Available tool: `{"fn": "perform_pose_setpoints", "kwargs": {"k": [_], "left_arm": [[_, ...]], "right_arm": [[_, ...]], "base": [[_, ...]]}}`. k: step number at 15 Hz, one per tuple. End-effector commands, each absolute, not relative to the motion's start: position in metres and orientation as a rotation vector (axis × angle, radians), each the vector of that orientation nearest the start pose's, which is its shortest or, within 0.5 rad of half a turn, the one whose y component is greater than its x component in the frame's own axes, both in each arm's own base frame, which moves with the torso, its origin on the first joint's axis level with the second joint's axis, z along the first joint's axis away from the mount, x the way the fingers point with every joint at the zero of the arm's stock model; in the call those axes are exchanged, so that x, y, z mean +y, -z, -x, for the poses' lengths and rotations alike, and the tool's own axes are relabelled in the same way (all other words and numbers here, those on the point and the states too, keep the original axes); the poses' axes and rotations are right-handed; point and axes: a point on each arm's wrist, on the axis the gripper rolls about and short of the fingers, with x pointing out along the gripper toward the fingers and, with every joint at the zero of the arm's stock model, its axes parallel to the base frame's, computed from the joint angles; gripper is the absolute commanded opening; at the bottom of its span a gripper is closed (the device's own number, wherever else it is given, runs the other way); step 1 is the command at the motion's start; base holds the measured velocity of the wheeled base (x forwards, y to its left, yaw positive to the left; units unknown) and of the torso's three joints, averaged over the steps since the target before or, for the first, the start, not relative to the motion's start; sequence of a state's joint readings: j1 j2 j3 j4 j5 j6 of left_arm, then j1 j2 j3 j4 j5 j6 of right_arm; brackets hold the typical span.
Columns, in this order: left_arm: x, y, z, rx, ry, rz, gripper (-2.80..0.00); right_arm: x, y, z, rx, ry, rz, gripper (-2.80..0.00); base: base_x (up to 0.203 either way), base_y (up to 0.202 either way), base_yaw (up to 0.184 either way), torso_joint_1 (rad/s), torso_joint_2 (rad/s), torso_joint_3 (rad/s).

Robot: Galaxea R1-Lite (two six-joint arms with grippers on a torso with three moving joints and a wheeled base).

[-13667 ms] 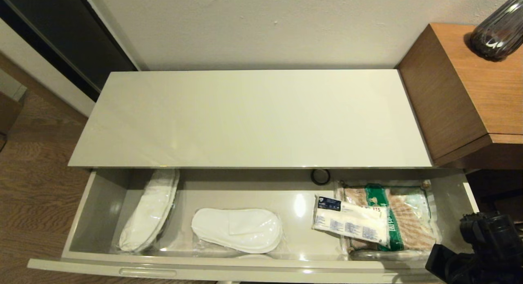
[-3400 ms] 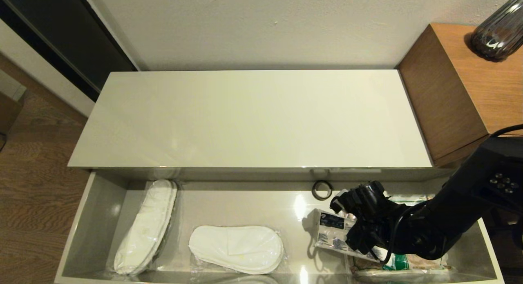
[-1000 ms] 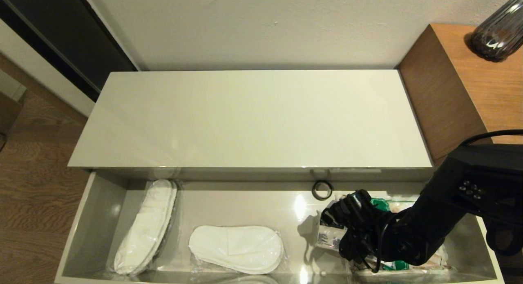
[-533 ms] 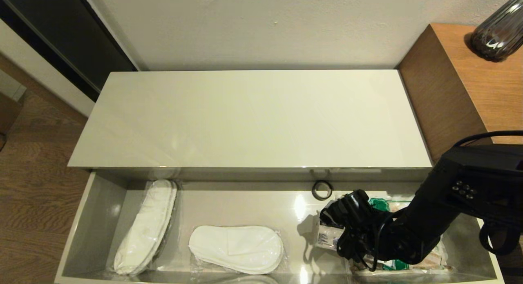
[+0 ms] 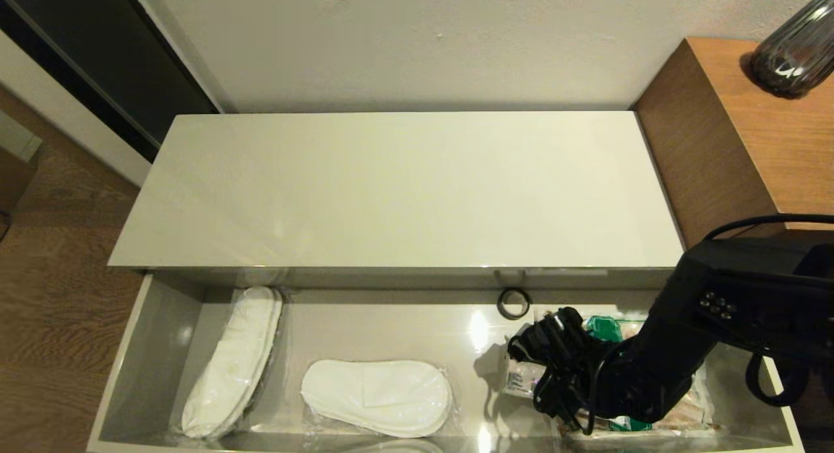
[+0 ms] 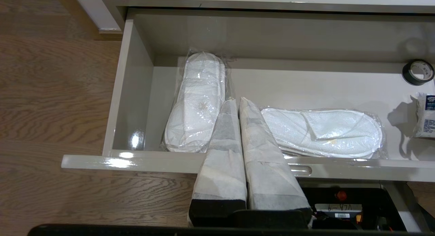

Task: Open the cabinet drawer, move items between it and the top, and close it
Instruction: Take out the tissue from the drawer

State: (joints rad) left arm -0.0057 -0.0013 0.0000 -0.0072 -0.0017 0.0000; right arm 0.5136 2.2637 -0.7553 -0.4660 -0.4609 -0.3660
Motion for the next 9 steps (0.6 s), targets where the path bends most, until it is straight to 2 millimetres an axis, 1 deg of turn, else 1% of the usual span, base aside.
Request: {"fn": "perform_pose_setpoints", "kwargs": {"k": [1,3,8,9], "left_arm": [[0.0,-0.076,0.023,-0.008,0.006,0.0,-2.8],[0.0,-0.076,0.023,-0.008,0.006,0.0,-2.8],[0.0,-0.076,0.023,-0.008,0.007,0.0,-2.8],[0.0,-0.076,0.023,-0.008,0.006,0.0,-2.8]], "right_arm": [[0.154,0.033,-0.294,0.893,-0.214,0.82,0.0],[0.155,0.039,-0.295,0.882,-0.211,0.815,0.0],[0.156,0.043,-0.296,0.889,-0.21,0.813,0.0],[0.156,0.047,-0.296,0.896,-0.205,0.806,0.0]], "base": [[0.0,0.0,0.0,0.0,0.0,0.0],[0.0,0.0,0.0,0.0,0.0,0.0],[0.0,0.0,0.0,0.0,0.0,0.0],[0.0,0.0,0.0,0.0,0.0,0.0]]}}
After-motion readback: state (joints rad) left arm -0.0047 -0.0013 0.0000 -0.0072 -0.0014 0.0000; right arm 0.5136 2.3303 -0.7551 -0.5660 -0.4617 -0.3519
